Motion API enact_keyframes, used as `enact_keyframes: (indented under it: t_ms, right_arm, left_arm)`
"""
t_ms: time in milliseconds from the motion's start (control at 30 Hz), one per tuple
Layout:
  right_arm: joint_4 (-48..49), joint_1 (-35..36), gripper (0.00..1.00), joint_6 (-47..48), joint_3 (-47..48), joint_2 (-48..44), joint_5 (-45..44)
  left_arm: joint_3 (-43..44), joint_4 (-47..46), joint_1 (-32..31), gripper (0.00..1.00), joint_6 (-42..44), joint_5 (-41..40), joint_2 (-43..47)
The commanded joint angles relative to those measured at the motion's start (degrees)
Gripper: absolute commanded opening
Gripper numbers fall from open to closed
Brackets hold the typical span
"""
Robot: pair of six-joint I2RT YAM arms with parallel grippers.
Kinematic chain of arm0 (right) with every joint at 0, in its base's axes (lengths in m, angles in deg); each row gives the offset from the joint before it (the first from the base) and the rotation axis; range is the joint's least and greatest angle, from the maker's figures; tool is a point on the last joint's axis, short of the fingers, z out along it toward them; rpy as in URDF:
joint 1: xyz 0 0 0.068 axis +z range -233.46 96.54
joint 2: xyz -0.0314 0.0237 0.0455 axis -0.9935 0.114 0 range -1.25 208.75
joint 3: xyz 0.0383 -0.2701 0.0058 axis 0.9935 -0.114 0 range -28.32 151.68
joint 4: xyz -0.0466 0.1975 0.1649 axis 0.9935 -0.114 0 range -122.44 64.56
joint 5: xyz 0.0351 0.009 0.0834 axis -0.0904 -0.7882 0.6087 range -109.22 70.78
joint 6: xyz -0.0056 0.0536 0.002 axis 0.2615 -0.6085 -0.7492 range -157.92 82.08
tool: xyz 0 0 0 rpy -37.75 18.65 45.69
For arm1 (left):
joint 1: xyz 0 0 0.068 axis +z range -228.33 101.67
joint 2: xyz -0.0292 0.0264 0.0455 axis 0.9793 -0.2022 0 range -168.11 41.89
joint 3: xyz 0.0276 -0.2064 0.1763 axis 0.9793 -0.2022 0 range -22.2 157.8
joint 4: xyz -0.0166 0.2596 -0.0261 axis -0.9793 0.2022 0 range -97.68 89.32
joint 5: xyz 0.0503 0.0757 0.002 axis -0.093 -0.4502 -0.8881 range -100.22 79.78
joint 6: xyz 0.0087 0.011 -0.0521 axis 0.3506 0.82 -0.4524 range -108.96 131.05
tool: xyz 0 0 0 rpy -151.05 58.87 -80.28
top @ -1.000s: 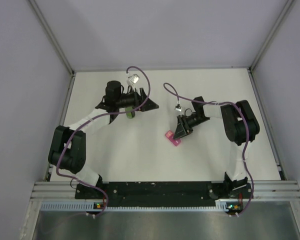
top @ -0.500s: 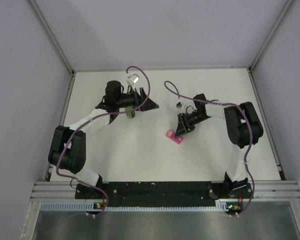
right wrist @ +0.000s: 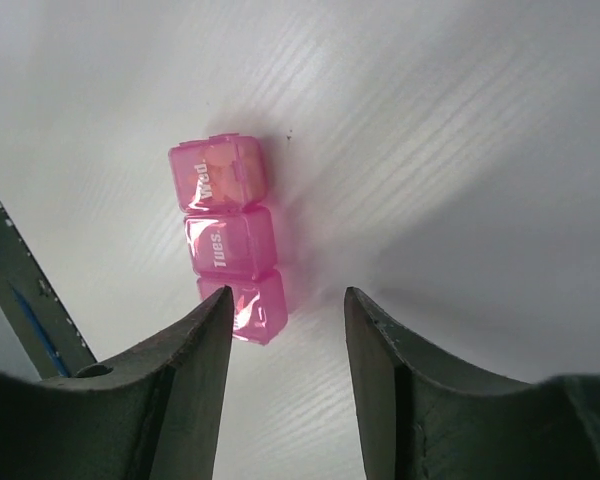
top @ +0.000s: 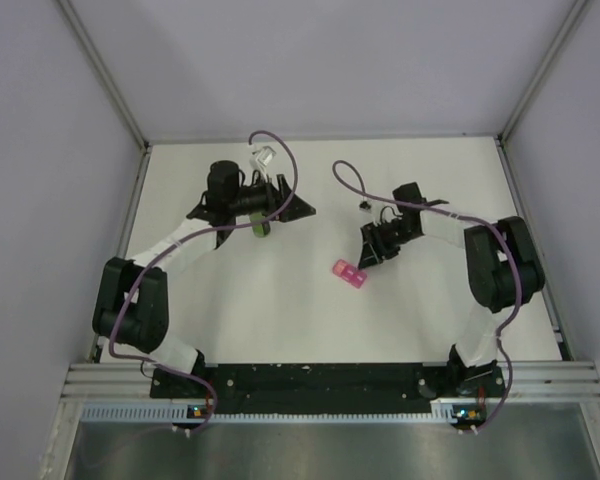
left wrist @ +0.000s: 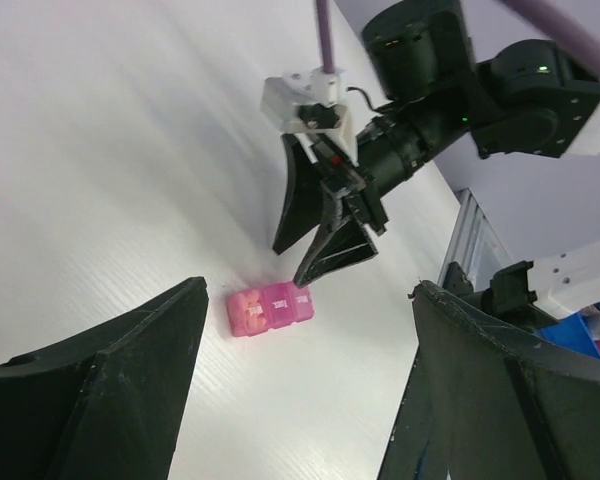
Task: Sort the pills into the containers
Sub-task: Place the pill container at the center of the board, then reset both arms
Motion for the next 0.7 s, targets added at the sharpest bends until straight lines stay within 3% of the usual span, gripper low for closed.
enact_keyframes:
  t_ms: [0, 33, 267, 467, 600, 667]
  right_arm:
    - [2.3, -0.8, 0.5, 0.8, -0.1, -10.7, -7.9]
    - [2.9, -0.9, 0.55, 0.7, -0.2, -12.7, -9.6]
    - [6.8, -1.0, 0.64, -0.1, -1.0, -27.6, -23.4]
    - [11.2, -1.2, 0.75, -2.2, -4.5, -37.4, -33.4]
    - [13.9, -2.0, 0.88, -3.7, -7.6, -42.3, -38.5]
    - [14.6, -2.4, 0.99, -4.0, -8.8, -44.6, -39.6]
  left_arm:
    - [1.5, 3.1, 1.1, 0.89, 6.4, -6.1, 5.2]
    - [1.7, 4.3, 1.2, 0.9, 7.9, -8.1, 6.2]
    - [5.3, 13.0, 3.6, 0.92, 17.8, -20.9, 11.4]
    - [6.2, 17.5, 8.0, 0.97, 19.5, -29.2, 17.6]
    - [5.0, 20.4, 10.5, 0.99, 19.8, -35.4, 21.9]
    - [3.7, 21.8, 10.9, 0.99, 21.4, -38.0, 24.0]
